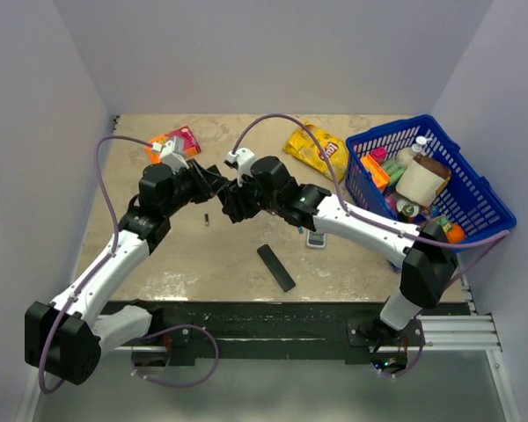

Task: Load the batteries into the remote control
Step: Remove the battery cover from the remote control, then place the battery cover at the center of the board.

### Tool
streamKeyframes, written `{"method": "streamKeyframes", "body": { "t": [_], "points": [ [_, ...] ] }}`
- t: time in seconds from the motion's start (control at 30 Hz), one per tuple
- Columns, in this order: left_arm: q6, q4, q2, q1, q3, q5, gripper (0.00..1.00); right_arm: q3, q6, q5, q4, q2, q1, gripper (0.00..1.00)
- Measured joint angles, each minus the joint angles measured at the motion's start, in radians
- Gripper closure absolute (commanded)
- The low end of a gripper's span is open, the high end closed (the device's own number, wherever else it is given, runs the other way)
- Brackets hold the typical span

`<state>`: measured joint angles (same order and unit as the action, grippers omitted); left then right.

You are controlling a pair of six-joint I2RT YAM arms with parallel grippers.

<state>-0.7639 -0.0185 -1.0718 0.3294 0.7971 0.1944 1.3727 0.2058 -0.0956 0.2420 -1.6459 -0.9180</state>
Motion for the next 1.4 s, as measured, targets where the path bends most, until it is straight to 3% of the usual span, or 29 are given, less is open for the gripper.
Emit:
{"method": "streamKeyframes", "body": {
  "t": [0.7,0.9,1.2,1.4],
  "points": [
    [0.003,-0.01,0.024,-0.007,0.021,-0.005,1.0,-0.103,-0.045,-0.002,-0.12,0.083,0.0,0.78],
    [0.096,-0.159,0.039,-0.089,0.032,-0.215,1.0,-0.121,-0.063,-0.024,0.163,0.081,-0.016,0.79],
    [0.145,-0.174,0.045,-0.087,0.032,-0.238,1.0,0.014,-0.065,0.001,0.314,-0.039,-0.019,0.78],
    [0.176,-0.132,0.163,-0.087,-0.042,-0.252,1.0,0.058,-0.064,0.076,0.348,-0.132,-0.003,0.78]
  ]
}}
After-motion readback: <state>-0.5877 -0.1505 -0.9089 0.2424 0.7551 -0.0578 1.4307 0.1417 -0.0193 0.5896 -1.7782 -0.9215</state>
